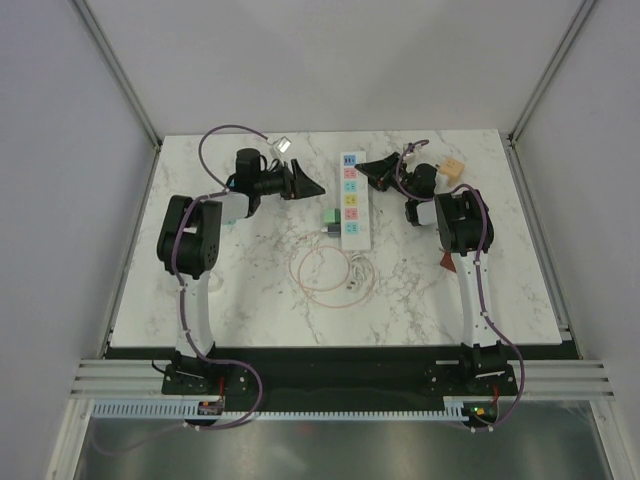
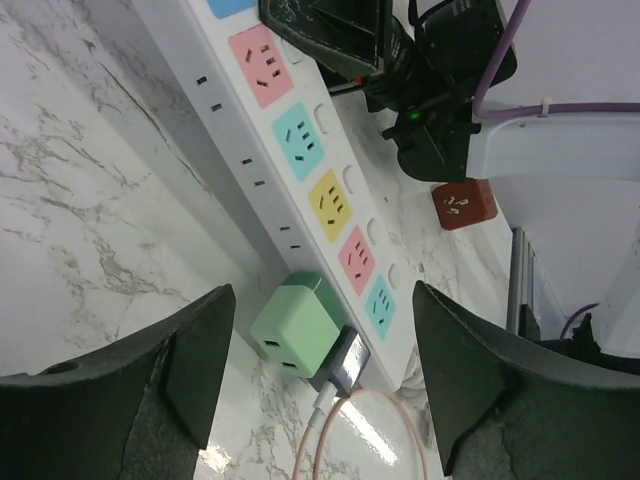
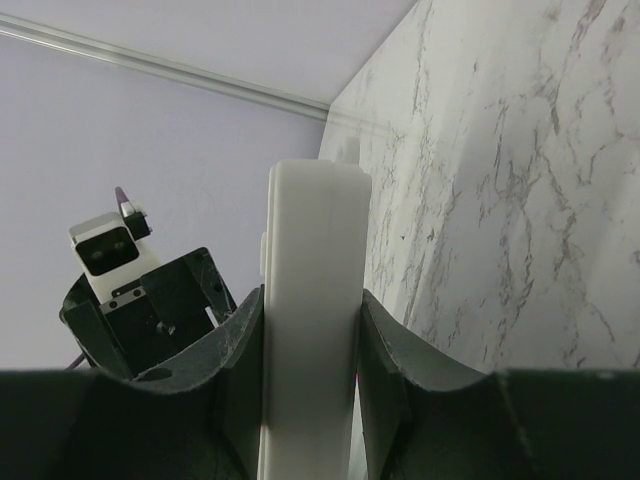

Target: Pull the plug off the socket

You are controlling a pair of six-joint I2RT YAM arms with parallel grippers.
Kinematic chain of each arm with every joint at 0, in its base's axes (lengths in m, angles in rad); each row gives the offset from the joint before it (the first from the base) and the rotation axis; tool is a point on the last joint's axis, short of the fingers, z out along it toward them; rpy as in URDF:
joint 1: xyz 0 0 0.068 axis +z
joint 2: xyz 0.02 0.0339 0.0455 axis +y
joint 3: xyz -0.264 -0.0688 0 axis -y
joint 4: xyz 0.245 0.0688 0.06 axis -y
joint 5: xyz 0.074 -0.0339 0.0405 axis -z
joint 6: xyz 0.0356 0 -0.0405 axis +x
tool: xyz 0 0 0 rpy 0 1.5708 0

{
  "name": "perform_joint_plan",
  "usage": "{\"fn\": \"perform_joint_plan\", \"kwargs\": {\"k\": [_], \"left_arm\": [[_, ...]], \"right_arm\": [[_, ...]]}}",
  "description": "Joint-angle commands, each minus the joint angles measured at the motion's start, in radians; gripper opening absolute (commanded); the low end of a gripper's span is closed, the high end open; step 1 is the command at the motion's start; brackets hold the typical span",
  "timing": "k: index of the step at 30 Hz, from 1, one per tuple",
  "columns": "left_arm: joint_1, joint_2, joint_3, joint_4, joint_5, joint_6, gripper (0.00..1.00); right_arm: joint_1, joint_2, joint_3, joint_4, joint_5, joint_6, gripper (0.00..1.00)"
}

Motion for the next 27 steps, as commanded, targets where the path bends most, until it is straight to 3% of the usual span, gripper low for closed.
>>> {"fn": "perform_joint_plan", "kwargs": {"k": [1,8,15,27], "left_arm": [[-0.002,0.065,0.085,-0.155,0.114,0.071,0.79],[-0.041,0.156,0.220,-0.348,0.170,0.134,0.82],[-0.074,0.190,0.251,-0.379,0.216,0.147,0.84],[-0.075,0.162,0.199,-0.387,0.223,0.173,0.69]], "right_arm": [[0.012,-0.066,0.019,0.101,-0.031,-0.086,0.00],[0.016,-0.060,0.065,0.101,-0.036,-0.065,0.00],[0.025,-0.063,0.077,0.128,-0.039,-0.036,0.00],[0.022,-0.071,0.064,0.128,-0.033,-0.042,0.00]]}}
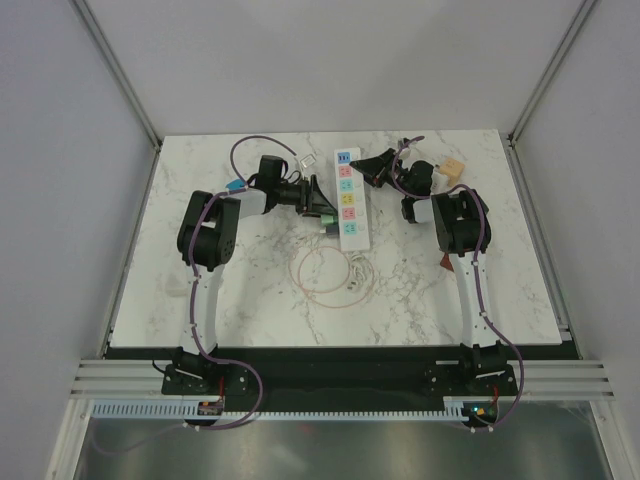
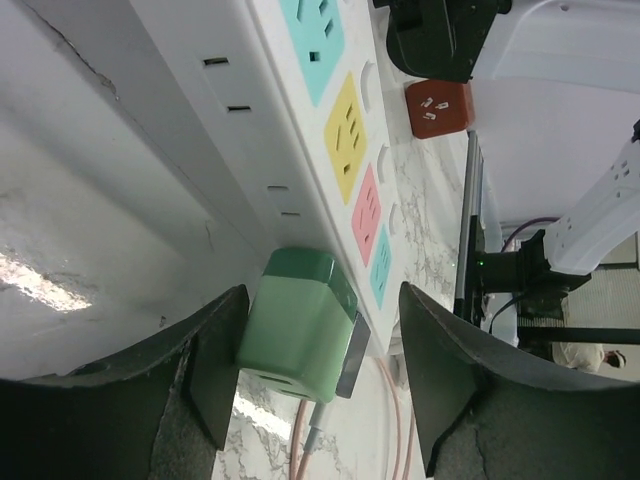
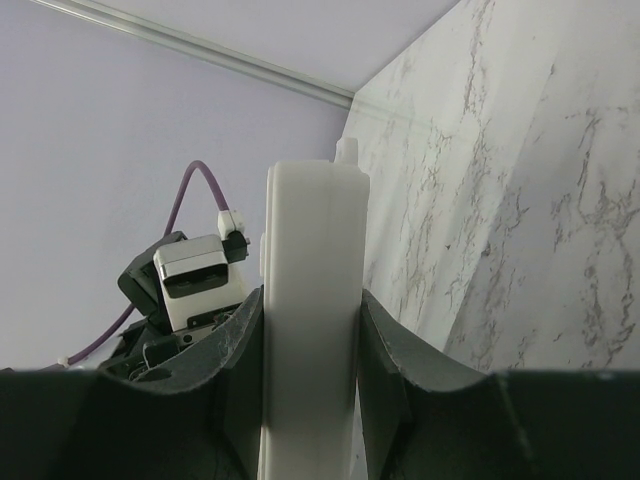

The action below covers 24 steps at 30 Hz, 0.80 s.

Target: Pull the plug off the socket

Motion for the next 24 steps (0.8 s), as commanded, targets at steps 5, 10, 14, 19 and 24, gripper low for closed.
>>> {"fn": "perform_joint_plan", "kwargs": {"k": [5,10,14,19,24], "left_arm": [[0.003,-0.020,-0.009,-0.017,0.032,0.055,0.54],[0.006,-0.011,0.000,-0.021,0.026,0.057,0.31],[0.008,-0.007,0.004,-0.021,0.025,0.057,0.19],[0.014,-0.001,0.008,-0.021,0.003,0.049,0.02],[0.020,-0.013,-0.002,-0.021,-0.008,0.055,0.02]], "right_arm": [[-0.005,-0.075,0.012,0.107,-0.003,-0.049,0.00],[-0.016,-0.080,0.000,0.108,0.008,-0.052,0.00],[-0.025,-0.081,-0.008,0.110,0.025,-0.054,0.00],[-0.039,-0.086,-0.016,0.087,0.074,-0.081,0.00],[-0.059,-0.100,-0.034,0.039,0.106,-0.123,0.00]]}}
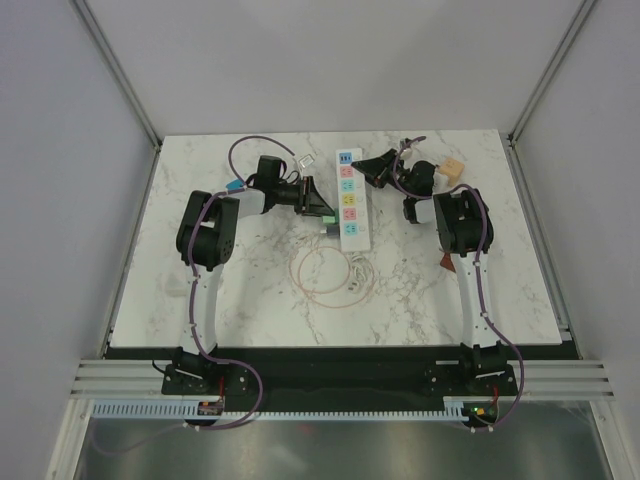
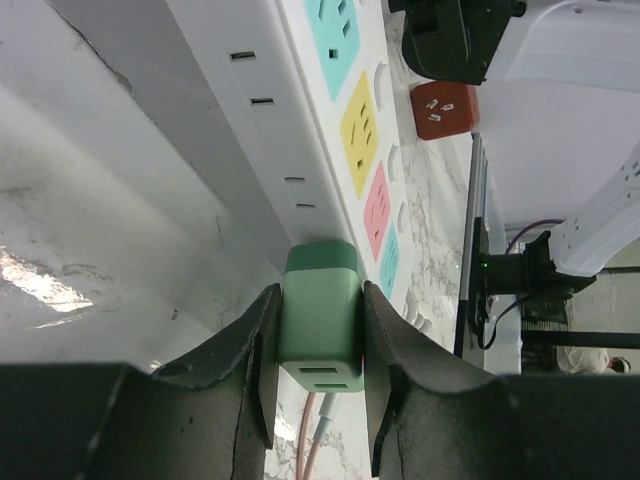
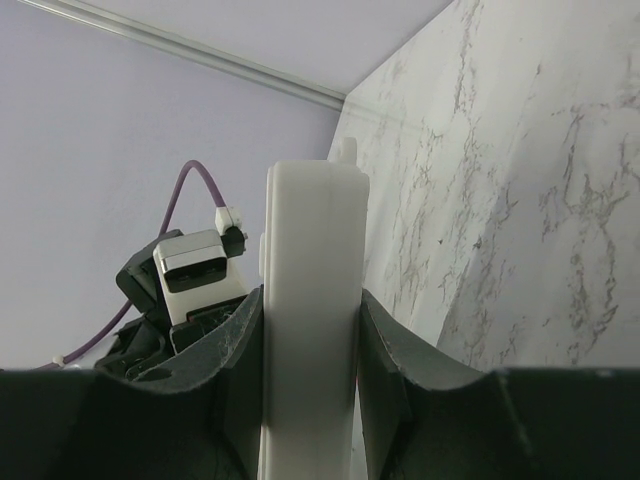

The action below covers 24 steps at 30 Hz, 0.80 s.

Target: Pull the plug off the socket

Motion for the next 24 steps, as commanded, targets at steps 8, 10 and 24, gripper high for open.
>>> {"fn": "perform_joint_plan", "kwargs": {"k": [8,10,24], "left_arm": [[0.015,-0.048,-0.024,-0.025,-0.016,0.069,0.02],[0.018,-0.050,-0.030,-0.025,-0.028,0.069,0.02],[0.043,-0.025,-0.030,-0.001,-0.157,0.025,0.02]], "right_arm": [[-0.080,-0.096,-0.036,0.045,0.151,-0.108,0.00],[-0.083,-0.088,-0.022,0.032,0.153,-0.110,0.00],[-0.100,0.016,0.018,0.385,0.016,0.157,0.00]]}}
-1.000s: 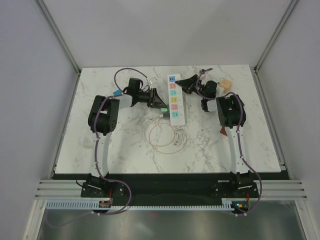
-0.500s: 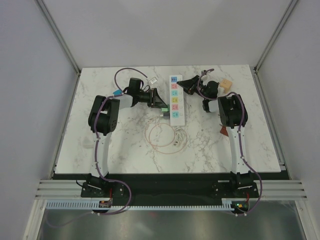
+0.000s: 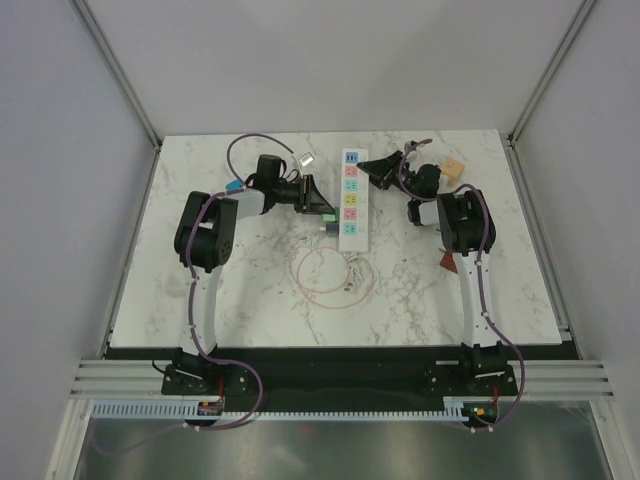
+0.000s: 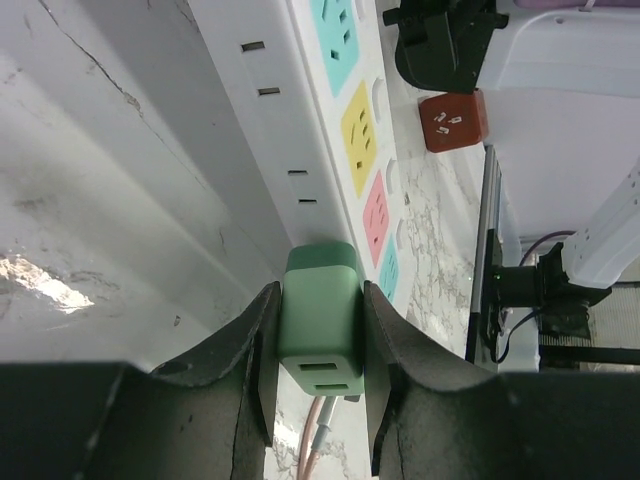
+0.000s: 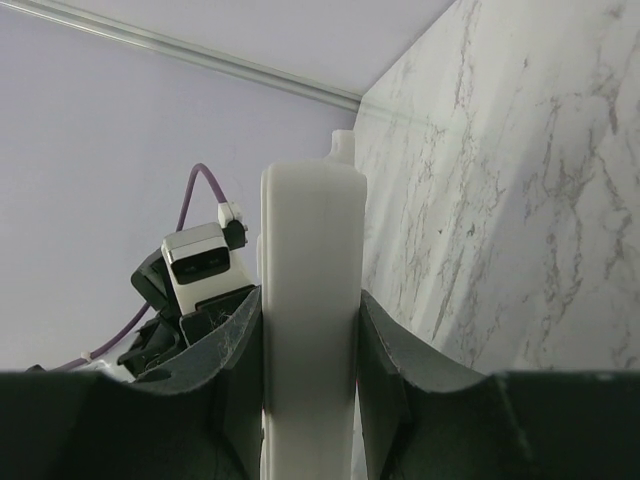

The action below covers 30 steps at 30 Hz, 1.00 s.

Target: Pull the plug off the socket

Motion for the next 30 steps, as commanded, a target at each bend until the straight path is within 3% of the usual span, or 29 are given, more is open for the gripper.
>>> {"fn": "perform_joint_plan", "kwargs": {"k": [1,11,19,23,26,30], "left_arm": [[0.042,0.004,-0.003,-0.017,-0.117,0.007,0.02],[0.042,0.102,0.052,0.129,-0.083,-0.158,0.02],[0.048,0.120,0.060,0.189,-0.007,-0.203,0.02],[0.063,0.111,0.009,0.333,0.082,-0.269,0.02],[0.069,0.091,-0.026,0.348,0.111,-0.248,0.02],[0.082,0.054,-0.051,0.332,0.106,-0.194,0.02]], "right_arm": [[-0.072,0.007,0.029,0.322,0.034,0.082,0.00],[-0.062,0.056,0.102,0.295,-0.024,0.147,0.00],[-0.039,0.137,0.311,0.121,-0.089,0.133,0.00],[-0.029,0.211,0.458,0.011,-0.151,0.162,0.00],[-0.025,0.249,0.550,-0.046,-0.204,0.184,0.00],[-0.023,0.240,0.557,-0.149,-0.233,0.119,0.00]]}}
